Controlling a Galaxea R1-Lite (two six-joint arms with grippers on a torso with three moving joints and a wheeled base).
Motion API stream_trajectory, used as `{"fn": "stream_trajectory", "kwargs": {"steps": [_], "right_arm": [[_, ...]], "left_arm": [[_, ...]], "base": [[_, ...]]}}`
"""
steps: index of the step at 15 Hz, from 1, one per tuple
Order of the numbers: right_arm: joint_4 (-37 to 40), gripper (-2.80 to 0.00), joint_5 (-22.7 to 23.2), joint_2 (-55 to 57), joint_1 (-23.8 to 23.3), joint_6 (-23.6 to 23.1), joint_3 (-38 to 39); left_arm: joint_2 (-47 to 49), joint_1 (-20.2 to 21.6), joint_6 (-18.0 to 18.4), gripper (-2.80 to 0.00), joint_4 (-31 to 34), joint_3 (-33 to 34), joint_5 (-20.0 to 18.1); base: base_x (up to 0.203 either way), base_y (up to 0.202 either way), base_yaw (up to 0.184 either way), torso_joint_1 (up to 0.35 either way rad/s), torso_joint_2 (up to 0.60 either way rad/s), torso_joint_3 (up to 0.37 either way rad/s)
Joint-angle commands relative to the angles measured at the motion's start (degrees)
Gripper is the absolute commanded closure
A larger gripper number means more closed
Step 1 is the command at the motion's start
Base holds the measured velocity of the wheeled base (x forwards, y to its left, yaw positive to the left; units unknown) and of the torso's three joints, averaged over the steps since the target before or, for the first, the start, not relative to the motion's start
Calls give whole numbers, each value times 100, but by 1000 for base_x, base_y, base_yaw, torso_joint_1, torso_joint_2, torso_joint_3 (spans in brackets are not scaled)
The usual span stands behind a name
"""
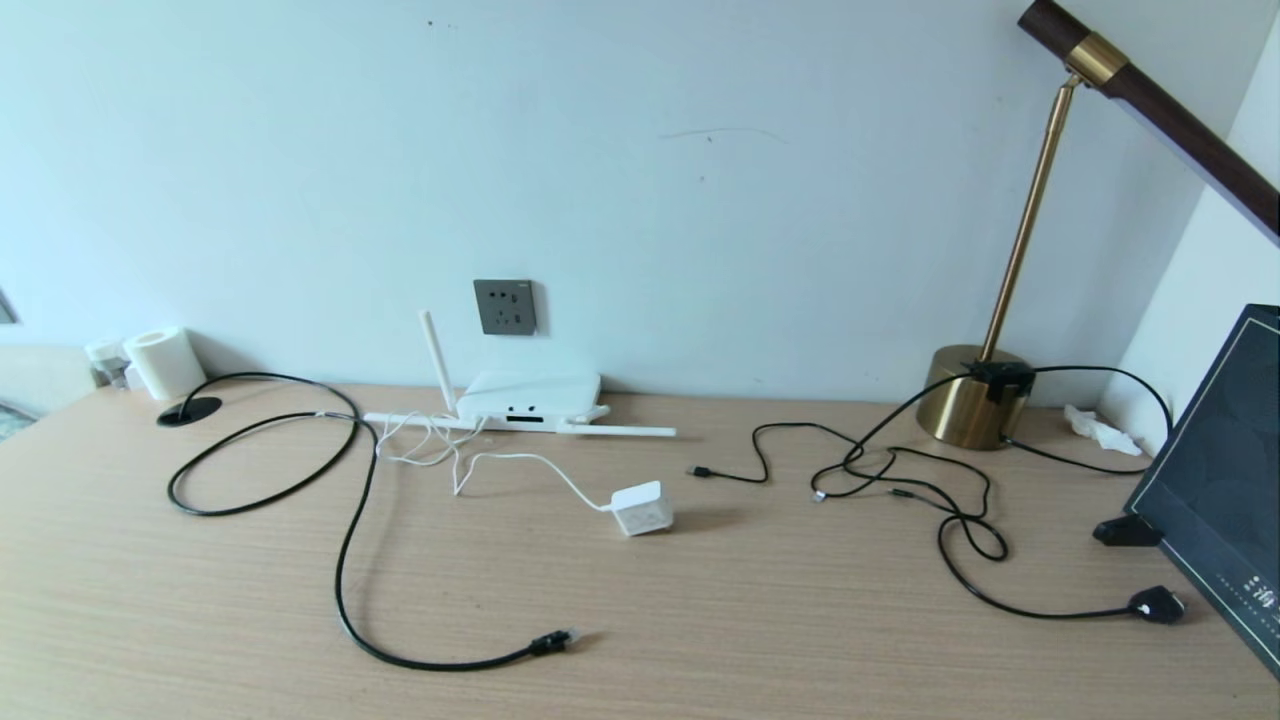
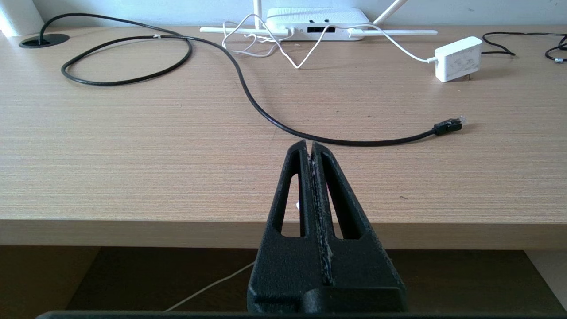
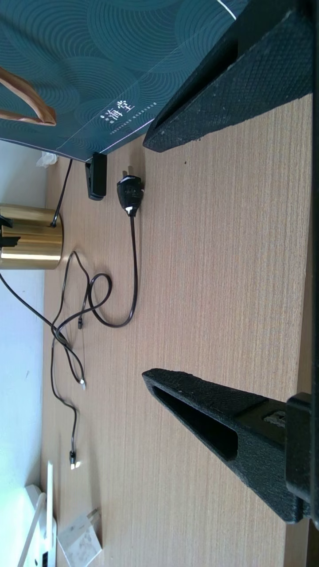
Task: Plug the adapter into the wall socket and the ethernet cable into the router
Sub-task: Pick up plug
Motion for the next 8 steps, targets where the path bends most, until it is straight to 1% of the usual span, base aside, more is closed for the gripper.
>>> {"fn": "stream_trajectory", "kwargs": {"steps": [1, 8], "right_arm": [[-3, -280, -2, 0, 1, 4, 70], [-3, -280, 5, 0, 5, -5, 70]], "left_arm": [[-2, 0, -2, 0, -2, 1, 2], [-2, 0, -2, 0, -2, 1, 2]], "base": [[0, 0, 0, 0, 0, 0], [0, 0, 0, 0, 0, 0]]}}
